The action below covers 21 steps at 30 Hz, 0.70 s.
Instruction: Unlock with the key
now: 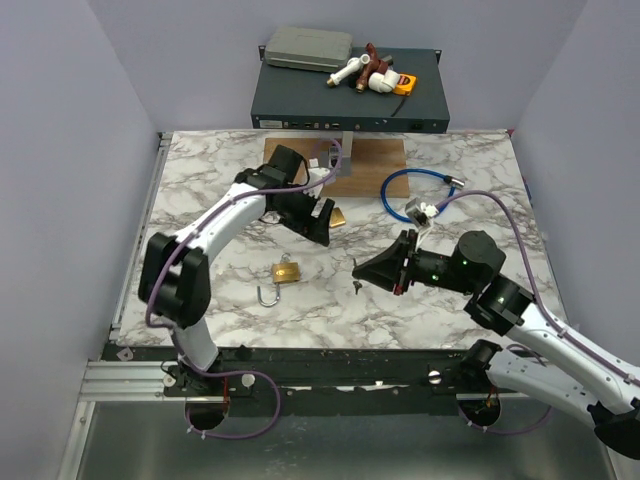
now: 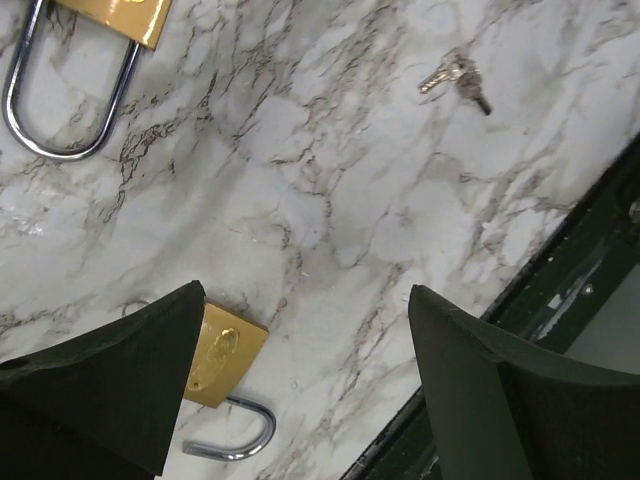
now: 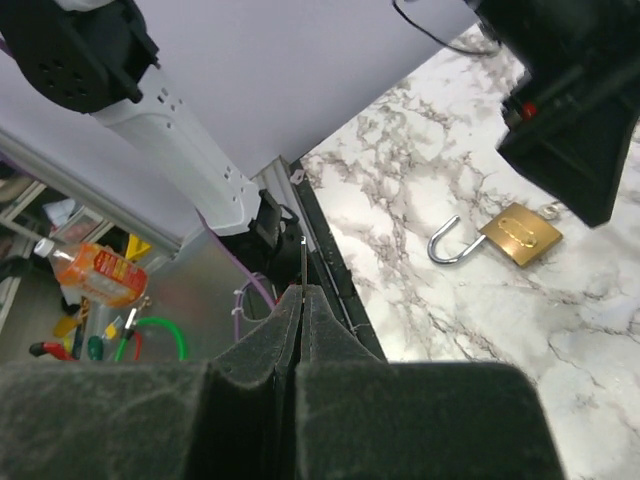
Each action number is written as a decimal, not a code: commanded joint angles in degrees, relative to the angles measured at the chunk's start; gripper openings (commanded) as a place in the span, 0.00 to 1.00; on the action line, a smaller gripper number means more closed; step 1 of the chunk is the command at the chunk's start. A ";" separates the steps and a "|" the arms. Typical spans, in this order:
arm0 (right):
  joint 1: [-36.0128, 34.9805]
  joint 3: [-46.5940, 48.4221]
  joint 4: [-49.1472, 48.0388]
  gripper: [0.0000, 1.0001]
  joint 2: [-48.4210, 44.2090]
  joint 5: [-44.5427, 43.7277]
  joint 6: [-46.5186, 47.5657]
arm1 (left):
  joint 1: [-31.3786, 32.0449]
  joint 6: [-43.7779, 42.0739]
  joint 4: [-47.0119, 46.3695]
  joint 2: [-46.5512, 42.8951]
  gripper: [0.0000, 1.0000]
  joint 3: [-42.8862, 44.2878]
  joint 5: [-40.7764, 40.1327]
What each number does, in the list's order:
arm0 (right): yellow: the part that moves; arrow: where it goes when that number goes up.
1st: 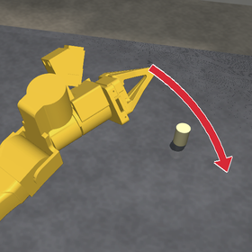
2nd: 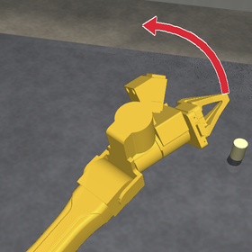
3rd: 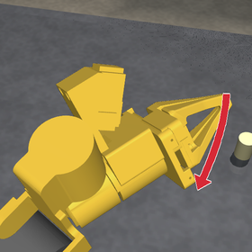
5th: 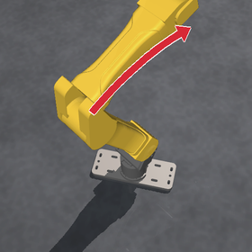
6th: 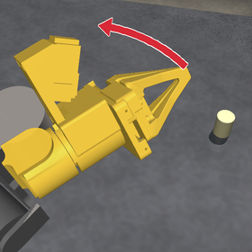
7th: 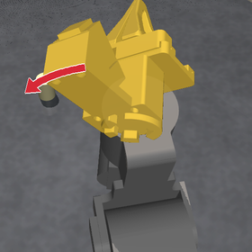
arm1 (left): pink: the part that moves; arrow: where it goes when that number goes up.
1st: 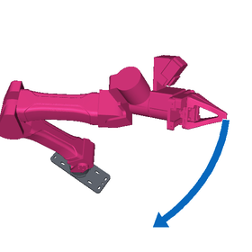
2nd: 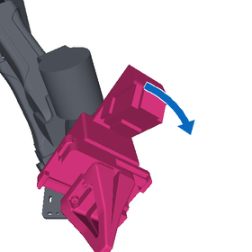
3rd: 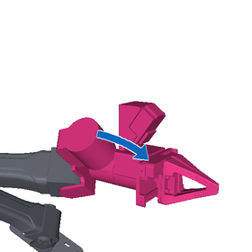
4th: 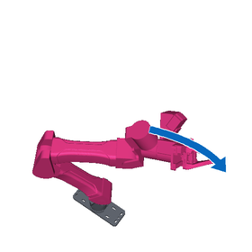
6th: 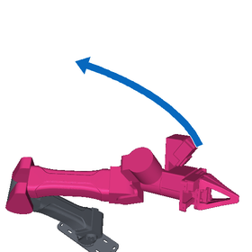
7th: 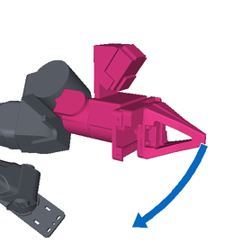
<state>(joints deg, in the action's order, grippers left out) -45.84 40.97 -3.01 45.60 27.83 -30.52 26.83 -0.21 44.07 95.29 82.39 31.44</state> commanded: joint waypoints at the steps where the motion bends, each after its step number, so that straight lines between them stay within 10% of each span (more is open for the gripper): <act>1: 0.29 1.35 6.73 0.01 -2.30 -5.52 1.10 | 1.20 -0.57 -2.79 7.48 0.81 2.85 -4.79; 21: 0.38 7.28 10.01 0.01 -1.68 -11.83 3.32 | 8.25 -16.21 -6.28 23.11 0.56 12.32 -19.73</act>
<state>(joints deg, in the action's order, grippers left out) -45.71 46.28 6.15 44.01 18.28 -28.49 33.78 -12.78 34.44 115.09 92.27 17.78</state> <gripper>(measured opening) 0.010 0.614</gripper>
